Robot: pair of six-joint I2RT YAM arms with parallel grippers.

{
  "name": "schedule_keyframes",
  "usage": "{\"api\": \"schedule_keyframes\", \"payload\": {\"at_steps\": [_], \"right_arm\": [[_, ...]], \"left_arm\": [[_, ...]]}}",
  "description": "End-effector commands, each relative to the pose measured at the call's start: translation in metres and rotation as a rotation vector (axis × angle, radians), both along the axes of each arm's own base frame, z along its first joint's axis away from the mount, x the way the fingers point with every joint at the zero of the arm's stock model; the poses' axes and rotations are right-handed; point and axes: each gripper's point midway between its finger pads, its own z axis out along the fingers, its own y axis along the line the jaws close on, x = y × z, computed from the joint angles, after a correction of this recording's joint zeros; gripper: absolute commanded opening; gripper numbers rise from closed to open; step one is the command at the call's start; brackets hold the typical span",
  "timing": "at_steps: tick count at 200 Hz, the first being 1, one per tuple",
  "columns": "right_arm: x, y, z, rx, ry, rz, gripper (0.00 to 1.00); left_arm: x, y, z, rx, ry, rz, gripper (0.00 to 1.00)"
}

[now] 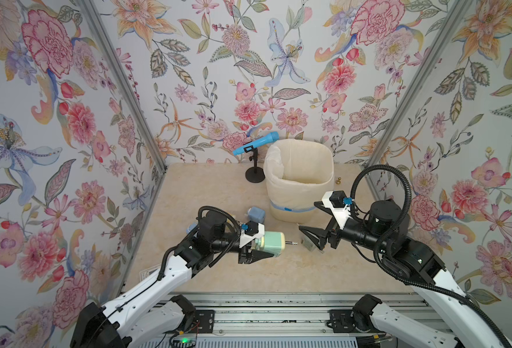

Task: Take out the pencil sharpener tray and clean the shavings
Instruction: Pick up the pencil sharpener from the center of the board, then open the container of the pencil sharpener.

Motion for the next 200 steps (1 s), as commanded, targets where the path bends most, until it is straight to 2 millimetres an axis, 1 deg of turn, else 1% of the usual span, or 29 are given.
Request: {"api": "schedule_keyframes", "payload": {"at_steps": [1, 6, 19, 29, 49, 59, 67, 78, 85, 91, 101, 108, 114, 123, 137, 152, 174, 200], "right_arm": [[-0.002, 0.007, -0.004, 0.096, 0.089, 0.085, 0.91], [-0.003, 0.008, -0.004, 0.107, 0.097, 0.102, 0.89], [-0.003, 0.008, -0.003, 0.138, 0.105, 0.123, 0.85], [-0.006, 0.008, -0.001, 0.16, 0.098, 0.142, 0.8], [-0.01, 0.007, 0.005, 0.211, 0.077, 0.173, 0.78], [-0.014, 0.009, 0.009, 0.235, 0.072, 0.214, 0.78], [-0.012, 0.009, 0.011, 0.238, 0.068, 0.209, 0.78], [-0.007, 0.006, 0.013, 0.236, 0.057, 0.187, 0.79], [-0.001, 0.001, 0.015, 0.231, 0.043, 0.154, 0.8], [0.007, -0.009, 0.016, 0.224, 0.026, 0.087, 0.83], [0.018, -0.026, 0.02, 0.224, -0.004, -0.018, 0.86], [0.019, -0.033, 0.023, 0.236, -0.018, -0.037, 0.87], [0.018, -0.033, 0.024, 0.248, -0.018, -0.027, 0.88], [0.017, -0.03, 0.021, 0.259, 0.01, -0.006, 0.88], [0.016, -0.02, 0.008, 0.255, 0.069, 0.051, 0.87], [0.004, -0.007, 0.002, 0.257, 0.103, 0.155, 0.86], [-0.017, 0.007, 0.015, 0.293, 0.091, 0.3, 0.86], [-0.03, 0.018, 0.033, 0.317, 0.046, 0.401, 0.91]], "left_arm": [[-0.002, -0.008, 0.07, -0.144, -0.057, -0.046, 0.3], [0.0, -0.009, 0.078, -0.16, -0.053, -0.046, 0.32], [-0.001, -0.011, 0.099, -0.199, -0.059, -0.063, 0.42], [-0.002, -0.011, 0.112, -0.227, -0.05, -0.069, 0.45], [-0.001, -0.013, 0.134, -0.256, -0.022, -0.097, 0.37], [-0.001, -0.015, 0.14, -0.259, -0.012, -0.107, 0.33], [0.0, -0.015, 0.143, -0.264, -0.016, -0.105, 0.31], [0.0, -0.016, 0.144, -0.268, -0.027, -0.108, 0.3], [0.0, -0.015, 0.144, -0.267, -0.029, -0.109, 0.29], [0.002, -0.015, 0.145, -0.266, -0.033, -0.099, 0.27], [0.006, -0.013, 0.144, -0.261, -0.037, -0.083, 0.22], [0.009, -0.011, 0.144, -0.264, -0.041, -0.072, 0.21], [0.011, -0.009, 0.146, -0.269, -0.044, -0.058, 0.19], [0.014, -0.005, 0.149, -0.282, -0.054, -0.04, 0.17], [0.015, 0.002, 0.158, -0.323, -0.065, -0.021, 0.19], [0.015, 0.006, 0.168, -0.36, -0.069, -0.024, 0.23], [0.013, 0.006, 0.178, -0.385, -0.06, -0.044, 0.23], [0.011, 0.005, 0.181, -0.404, -0.046, -0.068, 0.23]]}}
